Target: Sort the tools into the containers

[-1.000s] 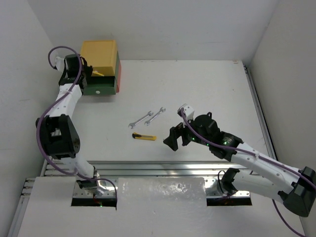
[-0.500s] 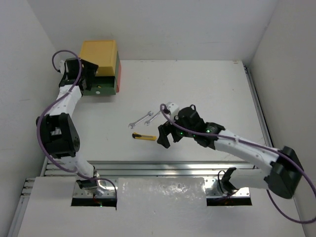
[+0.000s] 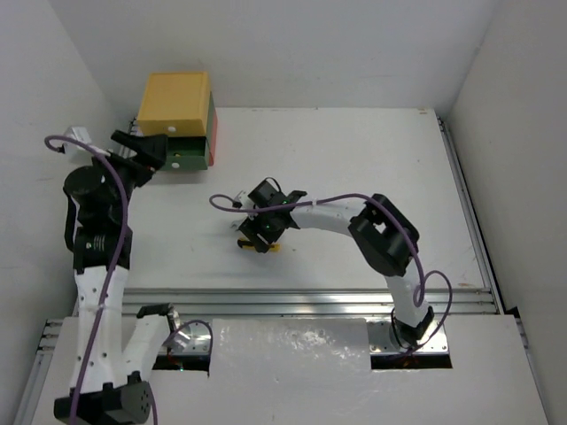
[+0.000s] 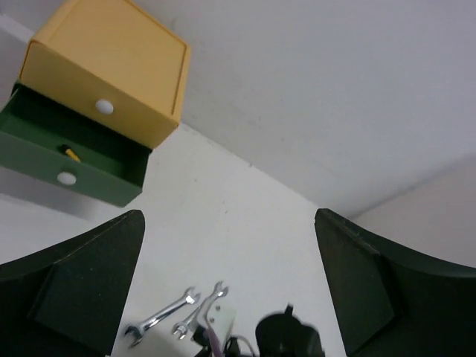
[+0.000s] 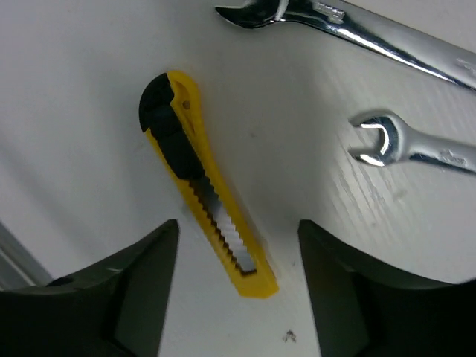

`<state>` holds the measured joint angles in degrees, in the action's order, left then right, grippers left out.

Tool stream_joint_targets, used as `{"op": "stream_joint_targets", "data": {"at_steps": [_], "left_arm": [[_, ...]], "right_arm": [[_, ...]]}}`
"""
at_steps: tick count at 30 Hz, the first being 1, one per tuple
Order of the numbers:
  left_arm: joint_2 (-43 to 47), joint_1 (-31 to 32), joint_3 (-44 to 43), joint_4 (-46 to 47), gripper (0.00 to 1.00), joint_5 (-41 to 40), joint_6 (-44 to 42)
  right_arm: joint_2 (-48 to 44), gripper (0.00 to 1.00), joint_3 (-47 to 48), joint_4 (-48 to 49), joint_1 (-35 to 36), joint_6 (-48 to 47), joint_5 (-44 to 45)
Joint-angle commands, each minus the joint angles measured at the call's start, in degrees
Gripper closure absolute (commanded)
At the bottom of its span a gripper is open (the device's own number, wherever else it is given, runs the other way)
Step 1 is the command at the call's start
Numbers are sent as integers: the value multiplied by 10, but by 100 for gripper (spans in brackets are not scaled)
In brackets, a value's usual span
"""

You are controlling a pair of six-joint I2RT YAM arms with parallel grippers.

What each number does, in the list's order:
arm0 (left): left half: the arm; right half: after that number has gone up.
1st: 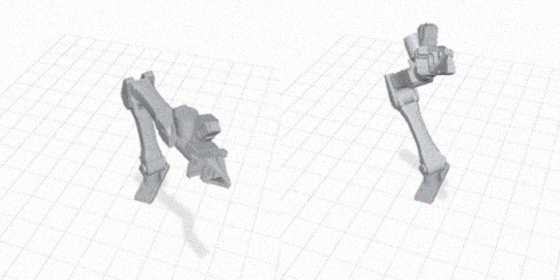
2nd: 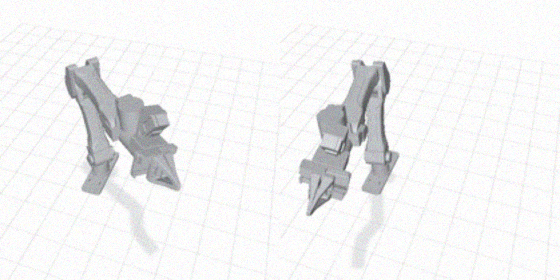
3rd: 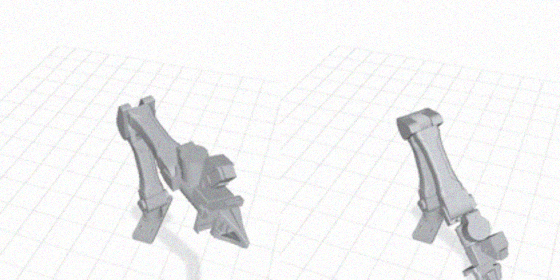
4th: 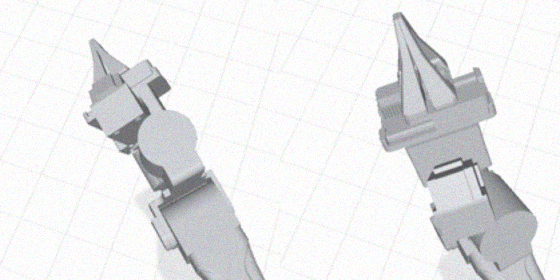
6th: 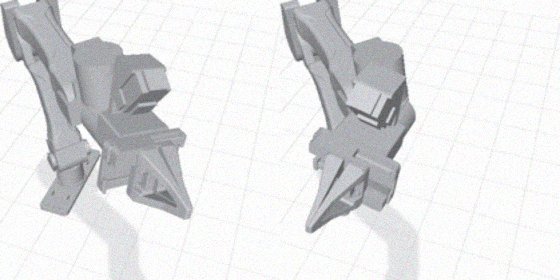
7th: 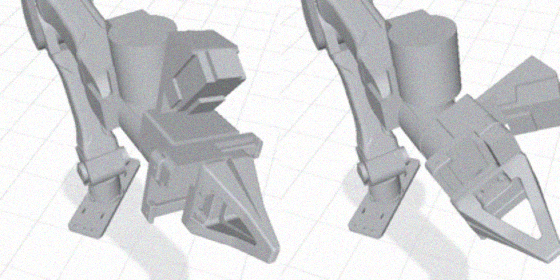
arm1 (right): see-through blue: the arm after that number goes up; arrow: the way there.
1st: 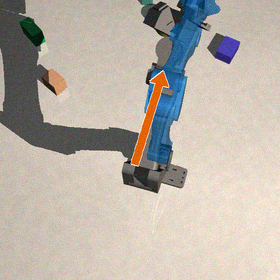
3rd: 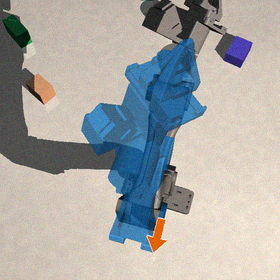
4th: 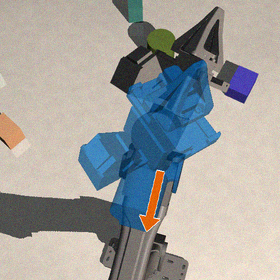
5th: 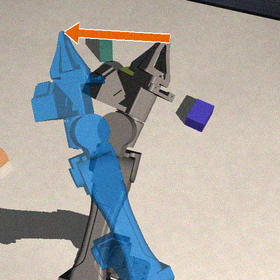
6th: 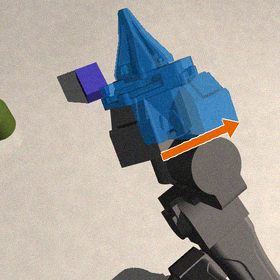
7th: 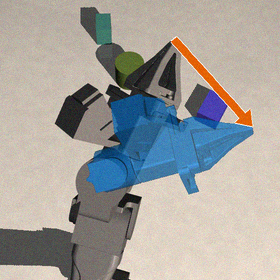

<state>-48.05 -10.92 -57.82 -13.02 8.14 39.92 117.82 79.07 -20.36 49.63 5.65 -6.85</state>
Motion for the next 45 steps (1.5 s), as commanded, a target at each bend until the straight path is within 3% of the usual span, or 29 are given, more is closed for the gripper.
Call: {"op": "stream_joint_targets", "data": {"at_steps": [1, 6, 10, 12, 13, 18, 20, 25, 29, 37, 39, 42, 43, 45], "left_arm": [[24, -2, 65, -31, 4, 66, -98], [47, -2, 114, -57, 4, 82, -131], [67, -2, 168, -44, 4, 116, -115], [76, -2, 186, -34, 4, 126, -107], [88, -3, 195, -32, 4, 131, -98], [137, -2, 289, 47, 4, 202, -40], [150, -1, 347, 97, 4, 254, 15], [207, 48, 452, 288, 4, 282, 193], [233, 161, 462, 331, 4, 179, 243], [121, 322, 410, 367, 13, 85, 248], [93, 359, 395, 360, 18, 43, 237], [50, 382, 385, 374, 43, 23, 235], [39, 396, 378, 376, 56, 21, 234], [8, 411, 370, 381, 69, 16, 230]], "right_arm": [[34, 37, 59, -42, 15, -52, 11], [54, 59, 39, -42, 34, -52, 31], [37, 85, -13, -20, 43, -52, 21], [6, 88, -48, 13, 46, -42, 33], [-11, 100, -65, 42, 47, -35, 35], [-153, 100, -173, 123, 48, 16, 31], [-221, 100, -214, 151, 47, 53, 39], [-324, 100, -270, 233, 48, 115, 20], [-387, 100, -300, 291, 48, 140, -20], [-422, 100, -259, 277, 59, 148, -26], [-426, 100, -256, 277, 61, 148, -23], [-437, 100, -258, 277, 64, 147, -24], [-440, 100, -259, 279, 64, 147, -23], [-447, 100, -260, 280, 64, 147, -16]]}}
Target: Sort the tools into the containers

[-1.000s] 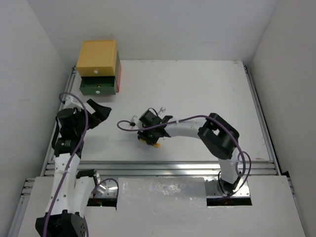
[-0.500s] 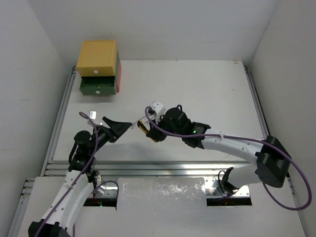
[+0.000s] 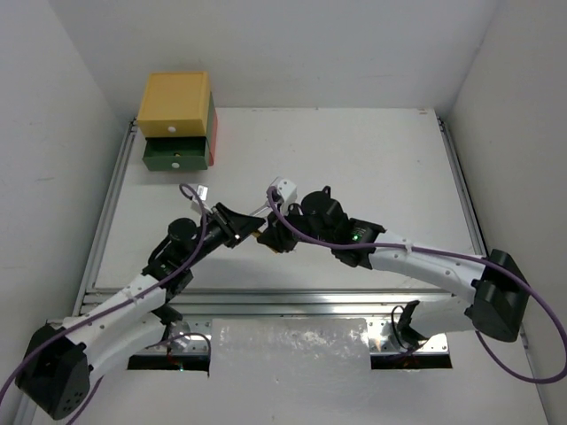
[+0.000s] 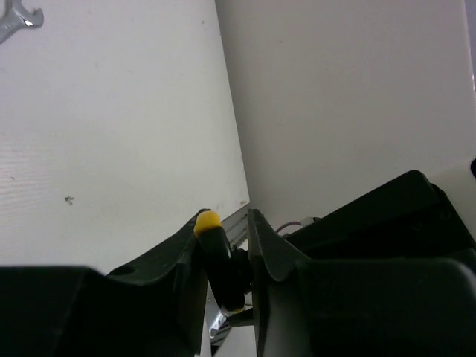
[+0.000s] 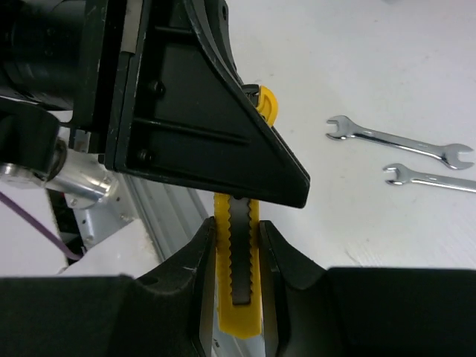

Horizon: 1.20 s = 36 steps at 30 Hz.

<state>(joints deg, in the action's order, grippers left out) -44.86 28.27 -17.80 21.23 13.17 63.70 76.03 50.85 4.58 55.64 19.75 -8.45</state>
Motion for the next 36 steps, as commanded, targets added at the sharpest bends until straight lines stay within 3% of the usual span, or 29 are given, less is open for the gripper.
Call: {"op": "stream_joint_targets", "data": {"at_steps": [1, 2, 4, 5, 7, 8, 11, 12, 18, 22, 23, 29, 31, 32, 36], "left_arm": [[-32, 22, -38, 39, 80, -38, -12], [-39, 24, -43, 40, 87, -39, -16], [-49, 24, -69, 22, 100, -60, -34], [-49, 23, -85, -23, 100, -80, -46], [-53, 10, -157, -93, 100, -153, -91], [-70, -3, -184, -168, 100, -175, -103], [-127, -109, -276, -251, 100, -177, -126], [-145, -170, -296, -262, 100, -175, -124], [-320, -324, -444, -285, 100, -156, -100], [-434, -378, -560, -305, 99, -134, -84], [-446, -389, -584, -304, 95, -121, -83], [-495, -409, -592, -270, 84, -116, -75], [-511, -413, -598, -265, 61, -97, -79], [-513, -415, -602, -267, 40, -90, -81], [-477, -415, -579, -249, 2, -72, -84]], "right_arm": [[-33, 99, 21, 32, 3, 6, 0], [-34, 98, 20, 32, 3, 3, 1], [-45, 76, 9, 19, 3, 2, 18], [-52, 46, 0, 16, 3, 3, 30], [-87, 2, -34, 7, 2, 10, 91], [-100, 1, -42, 0, 1, 13, 114], [-141, 1, -58, -44, -9, 24, 174], [-149, 1, -61, -71, -12, 24, 177], [-203, 1, -73, -123, -13, 12, 200], [-258, 1, -106, -127, -14, 13, 215], [-265, 1, -109, -130, -15, 14, 215], [-289, 1, -121, -135, -15, 8, 219], [-290, 1, -117, -138, -15, 6, 216], [-289, 1, -114, -141, -15, 6, 214], [-287, 1, -109, -143, -15, 5, 207]]}}
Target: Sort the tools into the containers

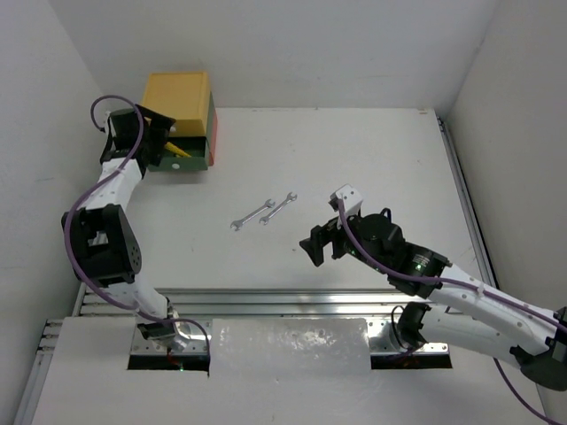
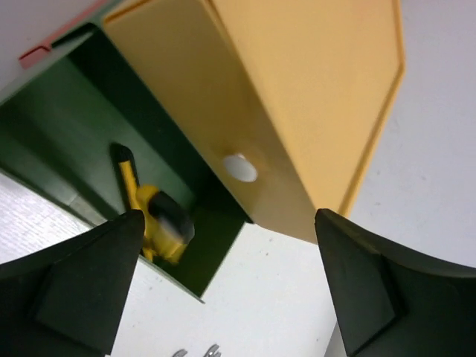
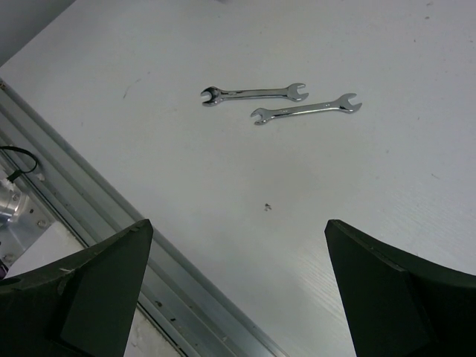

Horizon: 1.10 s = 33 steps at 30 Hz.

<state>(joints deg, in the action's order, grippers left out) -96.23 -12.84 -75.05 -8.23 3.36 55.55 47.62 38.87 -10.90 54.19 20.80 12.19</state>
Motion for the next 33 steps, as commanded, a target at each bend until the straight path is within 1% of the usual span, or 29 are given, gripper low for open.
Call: {"op": "stream_joint_targets", "data": {"at_steps": [1, 3, 4, 5, 6, 8, 9, 11, 12, 13, 14, 15, 16, 17, 20, 25, 27, 28, 31, 33], "left_arm": [[65, -3, 0, 47, 0, 25, -4], [107, -4, 13, 27, 0, 6, -12], [124, -3, 24, 31, 0, -1, -11], [139, -3, 58, 43, 0, -10, -11], [167, -3, 74, 47, 0, -18, -11], [203, -3, 122, 43, 4, -23, -8], [214, -4, 169, 49, 13, -22, 3], [242, -3, 220, 78, 33, -26, 13], [246, -3, 267, 105, 57, -27, 28], [246, -5, 284, 126, 73, -25, 32], [233, -7, 296, 153, 87, -18, 36], [221, -10, 300, 160, 98, -12, 38], [207, -13, 293, 165, 100, 5, 34], [178, -15, 286, 169, 100, 9, 30], [133, -21, 267, 186, 100, 12, 33], [72, -24, 271, 312, 100, 52, 34], [52, -25, 264, 337, 100, 69, 39], [30, -26, 262, 369, 100, 79, 40], [-11, -27, 243, 409, 100, 101, 42], [-28, -26, 222, 412, 100, 104, 44]], "right_arm": [[-2, 1, 12, 12, -1, -6, -1], [4, 1, 11, 14, -1, -6, -1], [8, 1, 10, 19, -1, -4, 0], [14, 1, 8, 22, -1, -2, -1], [19, 1, 7, 25, -1, -2, -5], [29, 1, 3, 33, -1, 2, -9], [33, 1, 2, 40, -1, 3, -13], [41, 1, 2, 47, -1, 3, -15], [50, 1, 2, 52, -1, 3, -21], [55, 1, 2, 54, -1, 2, -23], [58, 1, 2, 55, -1, 1, -26], [63, 1, 1, 57, -1, 0, -27], [65, 1, -2, 59, -1, -4, -28], [65, 1, -4, 60, -1, -5, -27], [64, 1, -13, 69, -1, -10, -19], [74, 1, -17, 82, -1, -21, -24], [78, 1, -16, 83, -2, -25, -24], [81, 1, -16, 83, -2, -26, -24], [84, 1, -18, 85, -3, -30, -26], [85, 1, -19, 85, -4, -34, -25]]}}
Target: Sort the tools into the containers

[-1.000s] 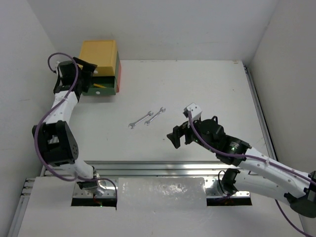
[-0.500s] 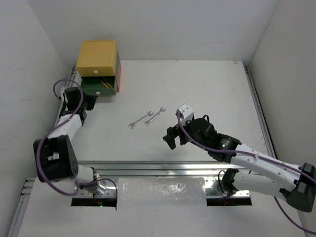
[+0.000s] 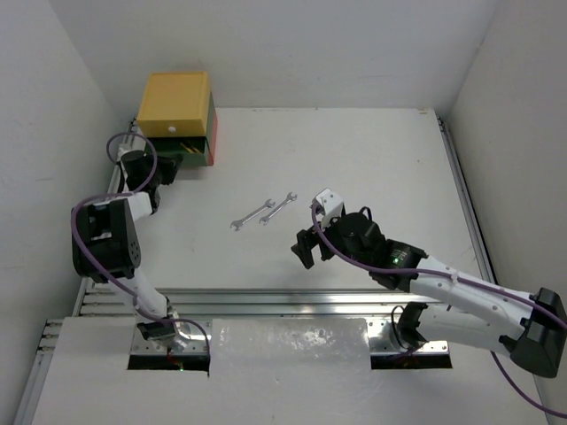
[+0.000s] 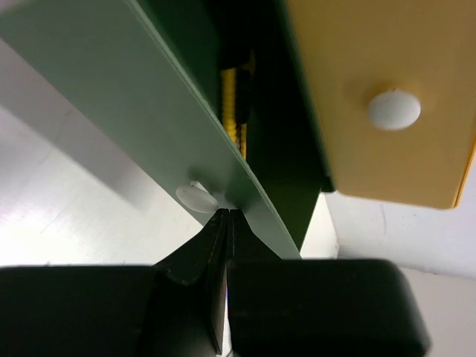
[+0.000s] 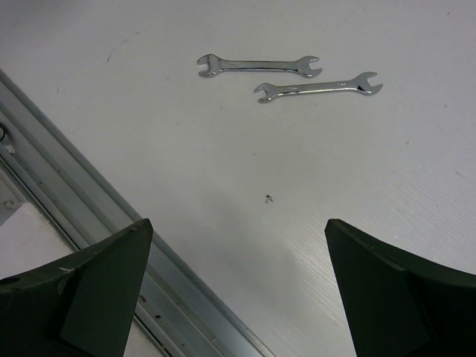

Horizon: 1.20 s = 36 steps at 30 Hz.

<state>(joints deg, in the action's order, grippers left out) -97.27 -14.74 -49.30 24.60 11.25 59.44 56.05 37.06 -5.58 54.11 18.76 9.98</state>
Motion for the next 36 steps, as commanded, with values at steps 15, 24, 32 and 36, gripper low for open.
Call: {"op": "stream_joint_targets", "data": {"at_steps": [15, 24, 32, 36], "left_arm": [[-142, -9, -107, 159, 100, 57, 32], [-148, -6, -94, 184, 93, 38, 32], [-164, -7, -106, 197, 93, 49, 34], [-152, -7, -81, 210, 89, 50, 39]], "right_arm": [[29, 1, 4, 34, -14, -29, -7], [41, 1, 1, 41, -15, -34, -14], [55, 1, 0, 44, -15, -37, -35], [52, 1, -5, 46, -15, -37, -44]]}}
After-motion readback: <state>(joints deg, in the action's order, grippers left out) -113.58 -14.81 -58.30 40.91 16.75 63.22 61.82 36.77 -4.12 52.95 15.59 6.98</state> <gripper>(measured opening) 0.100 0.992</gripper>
